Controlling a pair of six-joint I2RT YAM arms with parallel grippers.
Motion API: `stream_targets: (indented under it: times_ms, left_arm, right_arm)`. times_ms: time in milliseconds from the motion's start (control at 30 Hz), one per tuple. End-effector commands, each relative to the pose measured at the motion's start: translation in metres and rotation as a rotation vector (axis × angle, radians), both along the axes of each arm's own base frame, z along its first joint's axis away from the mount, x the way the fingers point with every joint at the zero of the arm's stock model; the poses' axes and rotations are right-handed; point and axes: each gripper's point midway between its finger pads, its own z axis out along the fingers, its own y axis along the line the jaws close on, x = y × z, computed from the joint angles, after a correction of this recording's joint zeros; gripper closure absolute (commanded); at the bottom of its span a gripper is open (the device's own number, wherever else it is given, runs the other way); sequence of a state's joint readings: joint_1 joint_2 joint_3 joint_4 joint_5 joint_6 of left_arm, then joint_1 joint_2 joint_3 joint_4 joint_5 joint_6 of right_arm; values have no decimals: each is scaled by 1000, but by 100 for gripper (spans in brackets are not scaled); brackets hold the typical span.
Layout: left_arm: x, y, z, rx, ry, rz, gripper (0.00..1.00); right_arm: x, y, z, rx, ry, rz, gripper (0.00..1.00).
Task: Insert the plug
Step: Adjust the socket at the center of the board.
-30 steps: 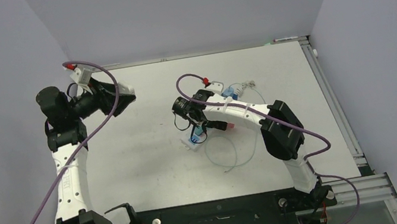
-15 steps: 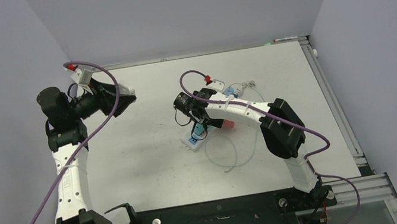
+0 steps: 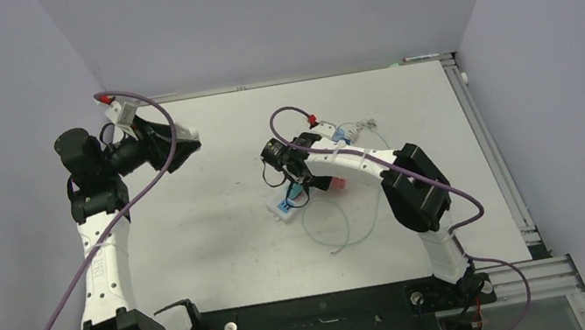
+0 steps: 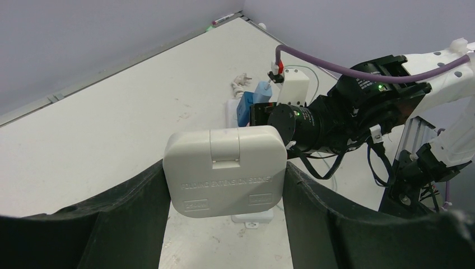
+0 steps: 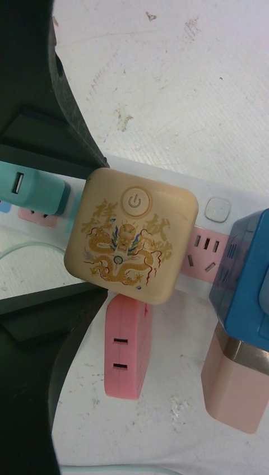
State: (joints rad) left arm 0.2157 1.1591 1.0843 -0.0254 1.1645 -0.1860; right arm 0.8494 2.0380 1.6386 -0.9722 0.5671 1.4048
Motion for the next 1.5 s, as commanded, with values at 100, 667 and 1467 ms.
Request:
stream_targets:
  times_ms: [100,667,1467]
  left_arm:
    - [-2,-2,8,20,-58,-17,78]
    - [-11,-3,2,27,-31,-22,78]
    - [-10,-6,6,2,-25,-30,78]
  right_arm:
    - [10,-2,13,12,-51,19,41]
    - [-28,-18,-4,-166,30,324,56]
    - [8,-44,112,-37,-162,153,3]
